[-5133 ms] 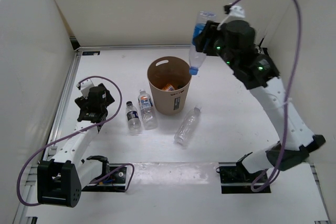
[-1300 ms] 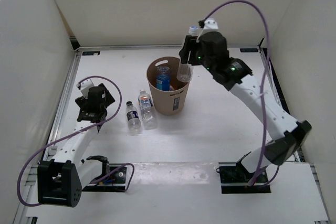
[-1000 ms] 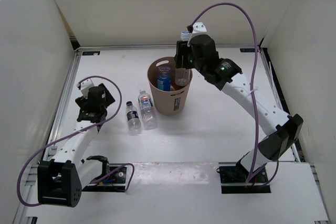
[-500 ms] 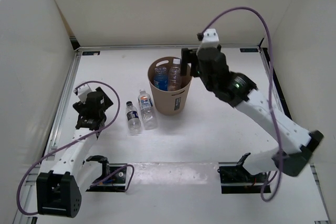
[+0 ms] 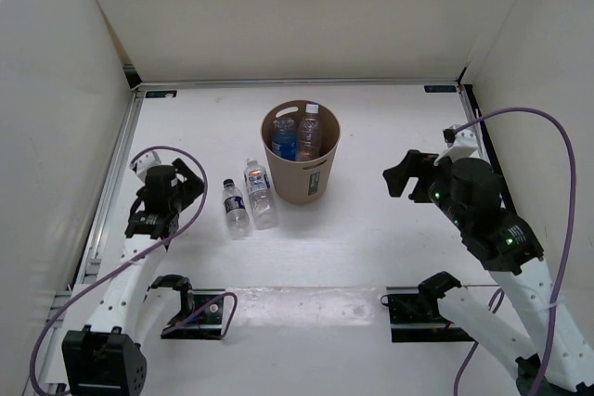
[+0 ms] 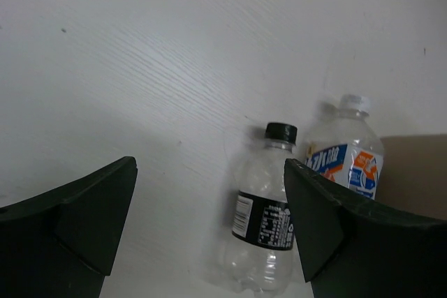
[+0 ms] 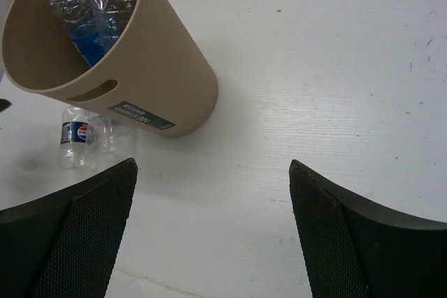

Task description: Put the plastic bottles in the bin

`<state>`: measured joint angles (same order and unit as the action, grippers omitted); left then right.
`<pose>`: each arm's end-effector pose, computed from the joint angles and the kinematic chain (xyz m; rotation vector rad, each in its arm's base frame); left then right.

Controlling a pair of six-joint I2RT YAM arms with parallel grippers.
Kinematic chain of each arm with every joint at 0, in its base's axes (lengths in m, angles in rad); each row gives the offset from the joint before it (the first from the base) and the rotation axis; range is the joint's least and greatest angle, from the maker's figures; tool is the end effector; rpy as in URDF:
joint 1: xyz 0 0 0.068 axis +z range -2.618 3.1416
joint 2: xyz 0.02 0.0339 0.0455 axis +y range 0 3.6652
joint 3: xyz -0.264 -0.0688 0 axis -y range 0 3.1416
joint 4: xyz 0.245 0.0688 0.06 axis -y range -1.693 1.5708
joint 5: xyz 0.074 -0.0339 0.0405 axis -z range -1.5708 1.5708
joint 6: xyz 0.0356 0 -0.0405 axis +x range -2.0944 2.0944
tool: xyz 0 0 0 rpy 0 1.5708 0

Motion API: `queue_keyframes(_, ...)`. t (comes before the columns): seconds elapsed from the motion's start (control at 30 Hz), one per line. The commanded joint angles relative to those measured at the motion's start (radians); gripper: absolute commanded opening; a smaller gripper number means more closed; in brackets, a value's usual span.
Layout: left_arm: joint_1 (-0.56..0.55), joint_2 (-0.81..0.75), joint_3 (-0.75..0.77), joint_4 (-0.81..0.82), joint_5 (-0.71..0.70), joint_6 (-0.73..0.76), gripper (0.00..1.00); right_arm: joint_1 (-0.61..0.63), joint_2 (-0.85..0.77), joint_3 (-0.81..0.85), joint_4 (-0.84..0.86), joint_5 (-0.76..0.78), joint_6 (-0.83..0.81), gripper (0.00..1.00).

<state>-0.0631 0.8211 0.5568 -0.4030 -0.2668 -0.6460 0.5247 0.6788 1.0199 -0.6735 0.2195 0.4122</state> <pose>0.1776 -0.0018 0.2336 -0.7720 2.0731 -0.0940 0.1148 0.0575 0.3823 0.0424 1.9174 0.4272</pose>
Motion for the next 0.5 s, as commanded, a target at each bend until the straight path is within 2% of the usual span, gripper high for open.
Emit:
queue_keyframes(0.0,-0.013,0.093,0.037,-0.008,0.201,-0.041,0.96,-0.063,0.005,0.008,0.019,-0.141,-0.006,0.9)
queue_keyframes(0.17,-0.081,0.28,0.115,0.007,0.261,-0.003,0.96,-0.104,0.008,-0.035,0.026,-0.247,0.023,0.9)
queue_keyframes(0.2,-0.108,0.362,0.133,-0.011,0.258,0.003,0.96,-0.098,0.008,-0.047,0.044,-0.247,0.025,0.9)
queue_keyframes(0.3,-0.138,0.424,0.18,-0.01,0.242,0.0,0.96,-0.088,-0.002,-0.052,0.049,-0.224,0.036,0.9)
queue_keyframes(0.47,-0.142,0.498,0.117,0.107,0.308,-0.001,0.92,-0.092,0.002,-0.06,0.035,-0.157,0.043,0.9)
